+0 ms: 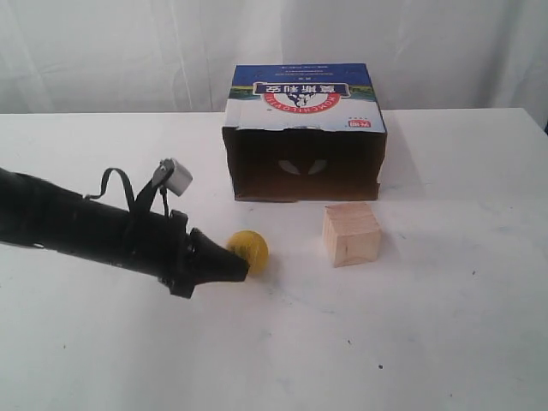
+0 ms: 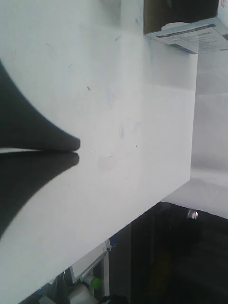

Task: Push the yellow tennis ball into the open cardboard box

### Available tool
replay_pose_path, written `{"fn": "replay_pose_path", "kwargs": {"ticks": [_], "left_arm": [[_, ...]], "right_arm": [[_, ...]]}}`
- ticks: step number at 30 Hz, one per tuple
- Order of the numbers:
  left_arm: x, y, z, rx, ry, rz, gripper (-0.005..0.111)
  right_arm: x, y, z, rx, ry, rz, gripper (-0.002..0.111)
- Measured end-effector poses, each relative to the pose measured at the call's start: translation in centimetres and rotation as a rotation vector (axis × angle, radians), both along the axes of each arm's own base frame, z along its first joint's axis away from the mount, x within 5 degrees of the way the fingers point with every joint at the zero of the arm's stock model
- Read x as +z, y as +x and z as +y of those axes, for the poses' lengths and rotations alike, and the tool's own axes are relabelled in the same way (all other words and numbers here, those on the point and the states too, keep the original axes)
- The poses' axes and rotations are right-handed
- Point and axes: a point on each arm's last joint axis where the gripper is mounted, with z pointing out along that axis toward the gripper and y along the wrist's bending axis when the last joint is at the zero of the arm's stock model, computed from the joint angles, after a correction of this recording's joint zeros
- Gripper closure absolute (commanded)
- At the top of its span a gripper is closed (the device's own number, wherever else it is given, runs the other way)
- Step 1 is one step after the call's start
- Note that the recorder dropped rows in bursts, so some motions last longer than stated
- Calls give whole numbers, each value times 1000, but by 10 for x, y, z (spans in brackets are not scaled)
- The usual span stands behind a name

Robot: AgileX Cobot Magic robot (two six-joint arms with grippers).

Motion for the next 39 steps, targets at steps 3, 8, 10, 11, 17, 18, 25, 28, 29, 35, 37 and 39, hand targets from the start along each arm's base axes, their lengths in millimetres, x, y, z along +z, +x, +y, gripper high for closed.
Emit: {"fn": "replay_pose_path", "kwargs": {"ticks": [3, 8, 10, 11, 17, 18, 25, 28, 29, 35, 37, 39], "left_arm": [[-10, 1, 4, 32, 57, -76, 107], [-18, 13, 3, 92, 56, -88, 107], [-21, 17, 0, 88, 39, -80, 107], [-21, 19, -1, 85, 28, -79, 107], [-18, 38, -10, 77, -28, -105, 107], [-16, 42, -11, 84, -31, -118, 107], [0, 71, -17, 127, -22, -219, 107], [11, 76, -17, 116, -65, -246, 107], [16, 78, -14, 118, -78, -255, 107], [14, 83, 17, 161, -77, -239, 107], [0, 81, 25, 163, -85, -191, 107], [-12, 79, 29, 148, -102, -147, 107]], "right_arm": [[0, 0, 0, 0, 0, 0, 108], [0, 0, 0, 0, 0, 0, 108], [0, 0, 0, 0, 0, 0, 108], [0, 0, 0, 0, 0, 0, 108], [0, 0, 0, 0, 0, 0, 108], [0, 0, 0, 0, 0, 0, 108], [0, 0, 0, 0, 0, 0, 108], [0, 0, 0, 0, 0, 0, 108], [0, 0, 0, 0, 0, 0, 108], [0, 0, 0, 0, 0, 0, 108], [0, 0, 0, 0, 0, 0, 108], [0, 0, 0, 1, -2, 0, 108]]}}
